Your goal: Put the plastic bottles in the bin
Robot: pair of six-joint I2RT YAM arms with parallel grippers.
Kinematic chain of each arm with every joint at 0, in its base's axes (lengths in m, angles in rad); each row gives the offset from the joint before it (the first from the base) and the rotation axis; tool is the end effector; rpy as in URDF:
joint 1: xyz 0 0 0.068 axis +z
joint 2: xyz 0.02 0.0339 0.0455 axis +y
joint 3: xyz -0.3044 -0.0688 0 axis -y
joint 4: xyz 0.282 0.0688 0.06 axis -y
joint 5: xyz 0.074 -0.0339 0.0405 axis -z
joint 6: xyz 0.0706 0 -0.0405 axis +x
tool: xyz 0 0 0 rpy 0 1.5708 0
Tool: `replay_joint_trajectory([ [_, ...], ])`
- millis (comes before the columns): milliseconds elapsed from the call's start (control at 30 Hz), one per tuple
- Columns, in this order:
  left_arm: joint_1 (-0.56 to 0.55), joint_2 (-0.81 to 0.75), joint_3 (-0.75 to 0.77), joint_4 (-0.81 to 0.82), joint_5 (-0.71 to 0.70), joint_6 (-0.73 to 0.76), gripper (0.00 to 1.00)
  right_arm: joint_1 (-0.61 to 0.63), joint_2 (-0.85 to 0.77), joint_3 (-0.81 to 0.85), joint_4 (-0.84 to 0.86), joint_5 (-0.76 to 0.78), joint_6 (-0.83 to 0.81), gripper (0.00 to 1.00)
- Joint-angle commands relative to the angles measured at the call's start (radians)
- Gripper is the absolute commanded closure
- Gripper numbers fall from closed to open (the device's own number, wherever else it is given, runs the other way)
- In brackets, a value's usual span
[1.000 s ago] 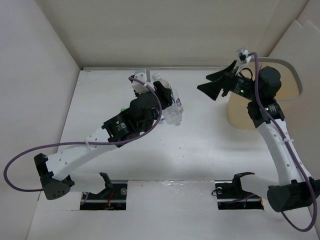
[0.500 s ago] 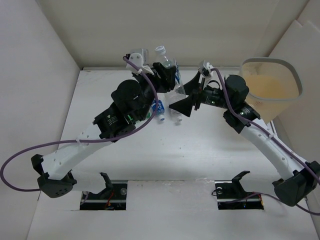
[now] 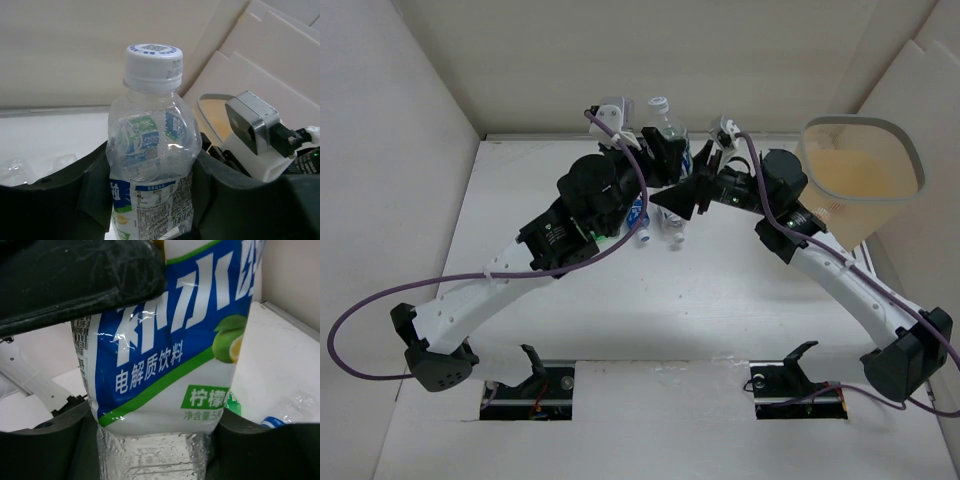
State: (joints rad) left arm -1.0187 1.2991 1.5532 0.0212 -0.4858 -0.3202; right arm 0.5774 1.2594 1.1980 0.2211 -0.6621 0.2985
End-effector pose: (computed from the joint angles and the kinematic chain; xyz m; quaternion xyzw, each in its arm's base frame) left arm 0.1998 -0.2615 0.5728 0.0202 0.6160 -0.3665 0.6970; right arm 0.2611 0.2219 0.4665 -0.3303 0.5729 0.4962 0.5626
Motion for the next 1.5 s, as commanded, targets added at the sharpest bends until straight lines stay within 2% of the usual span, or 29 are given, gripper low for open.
replay_joint_trajectory([
  [0,-0.02,0.008,0.041,0.023,0.037,-0.06,0.51,0.004,0.014,0.049,0.107,0.079,-0.009,1.0],
  [33,-0.02,0.008,0.041,0.023,0.012,-0.071,0.01,-0.016,0.014,0.049,0.089,0.123,-0.009,1.0],
  [100,-0.02,0.008,0.05,0.014,-0.029,-0.071,0.0,-0.054,0.0,0.061,-0.001,0.203,-0.009,1.0],
  [233,-0.02,0.017,0.087,-0.044,-0.195,-0.053,0.0,-0.229,-0.041,0.121,-0.178,0.373,0.002,1.0],
  [300,-0.008,0.017,0.087,-0.078,-0.23,-0.053,0.0,-0.35,-0.041,0.187,-0.3,0.458,0.002,1.0],
  [500,0.061,0.035,0.077,-0.194,-0.217,-0.118,0.0,-0.62,-0.005,0.331,-0.592,0.732,0.002,1.0],
  [567,0.107,0.048,0.058,-0.219,-0.183,-0.155,0.0,-0.675,-0.005,0.331,-0.649,0.771,0.014,0.93],
  [600,0.129,0.057,0.058,-0.228,-0.127,-0.164,0.0,-0.727,-0.005,0.331,-0.649,0.806,0.014,0.81],
  [633,0.15,0.057,0.041,-0.228,-0.091,-0.164,0.0,-0.754,-0.005,0.307,-0.658,0.806,0.014,0.64],
  [667,0.193,0.069,0.032,-0.228,-0.061,-0.178,0.0,-0.775,-0.015,0.307,-0.658,0.806,0.025,0.07],
  [700,0.215,0.069,0.031,-0.237,-0.006,-0.178,0.0,-0.793,-0.015,0.307,-0.658,0.806,0.036,0.0],
  [800,0.281,0.117,0.036,-0.259,0.067,-0.187,0.0,-0.807,-0.006,0.362,-0.7,0.806,0.047,0.0],
  [1000,0.292,0.254,0.148,-0.331,0.092,-0.149,0.0,-0.785,-0.021,0.466,-0.764,0.868,0.07,0.0],
  [1100,0.292,0.359,0.212,-0.372,0.121,-0.149,0.0,-0.726,-0.058,0.436,-0.737,0.799,0.06,0.0],
  [1200,0.301,0.46,0.344,-0.438,0.168,-0.171,0.0,-0.664,-0.098,0.405,-0.715,0.719,0.034,0.0],
  [1367,0.341,0.722,0.608,-0.569,0.225,-0.221,0.0,-0.594,-0.181,0.315,-0.706,0.719,0.025,0.0],
  [1467,0.35,0.842,0.683,-0.606,0.269,-0.247,0.0,-0.582,-0.235,0.284,-0.697,0.719,0.025,0.0],
])
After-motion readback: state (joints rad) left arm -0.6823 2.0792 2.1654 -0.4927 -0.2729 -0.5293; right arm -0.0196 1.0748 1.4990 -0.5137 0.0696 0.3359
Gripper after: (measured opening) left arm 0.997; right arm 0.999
